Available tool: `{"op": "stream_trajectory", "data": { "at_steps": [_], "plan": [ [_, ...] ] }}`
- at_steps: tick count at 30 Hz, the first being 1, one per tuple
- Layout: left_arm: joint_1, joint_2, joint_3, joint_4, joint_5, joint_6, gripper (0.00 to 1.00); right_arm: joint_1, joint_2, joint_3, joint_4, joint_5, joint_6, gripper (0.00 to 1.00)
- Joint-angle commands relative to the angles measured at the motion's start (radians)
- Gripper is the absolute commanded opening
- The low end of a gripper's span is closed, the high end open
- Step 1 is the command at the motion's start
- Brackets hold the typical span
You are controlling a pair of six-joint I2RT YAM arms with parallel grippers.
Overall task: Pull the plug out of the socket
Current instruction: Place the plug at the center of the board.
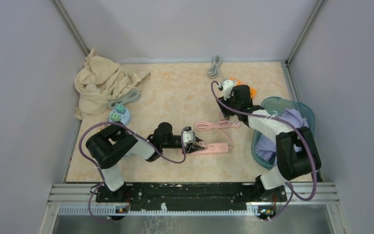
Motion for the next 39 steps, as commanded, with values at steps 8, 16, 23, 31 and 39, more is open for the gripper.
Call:
{"op": "stream_trajectory", "data": {
  "at_steps": [8,16,23,31,39],
  "plan": [
    [0.004,0.035,-0.031,-0.109,-0.016,0.032,0.00,-0.007,-0.203,0.004,-0.096,-0.409,-0.153,0.57],
    [0.003,0.038,-0.016,-0.132,-0.024,0.029,0.30,-0.006,-0.259,0.025,-0.245,-0.758,-0.302,0.56],
    [0.004,0.028,-0.013,-0.119,-0.100,-0.004,0.82,-0.005,-0.273,0.024,-0.274,-0.804,-0.339,0.56],
    [0.003,-0.060,-0.048,-0.097,-0.134,-0.039,0.95,0.002,-0.296,0.018,-0.325,-0.894,-0.410,0.56],
    [0.004,-0.133,-0.075,-0.133,-0.121,-0.085,0.88,0.132,-0.302,-0.067,-0.441,-0.998,-0.742,0.72]
  ]
}}
